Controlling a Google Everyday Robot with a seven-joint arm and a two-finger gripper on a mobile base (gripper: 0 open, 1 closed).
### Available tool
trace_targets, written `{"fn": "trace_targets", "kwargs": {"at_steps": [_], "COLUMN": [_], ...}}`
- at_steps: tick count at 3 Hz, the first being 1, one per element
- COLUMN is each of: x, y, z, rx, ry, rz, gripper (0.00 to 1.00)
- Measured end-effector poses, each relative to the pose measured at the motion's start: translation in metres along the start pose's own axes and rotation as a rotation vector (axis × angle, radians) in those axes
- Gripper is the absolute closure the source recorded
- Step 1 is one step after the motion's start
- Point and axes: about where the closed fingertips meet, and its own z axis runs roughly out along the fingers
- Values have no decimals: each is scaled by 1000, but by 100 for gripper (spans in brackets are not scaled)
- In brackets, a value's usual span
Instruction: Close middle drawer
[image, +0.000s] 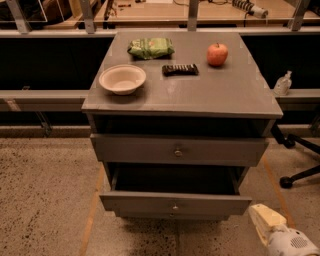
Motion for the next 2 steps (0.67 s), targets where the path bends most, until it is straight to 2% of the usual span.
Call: {"fn": "trace_targets", "kwargs": {"at_steps": [1, 2], "x": [35, 30], "y": [-21, -19], "z": [-52, -59], "rx": [65, 61], "ry": [72, 41], "rz": [17, -9], "gripper": [100, 82]}}
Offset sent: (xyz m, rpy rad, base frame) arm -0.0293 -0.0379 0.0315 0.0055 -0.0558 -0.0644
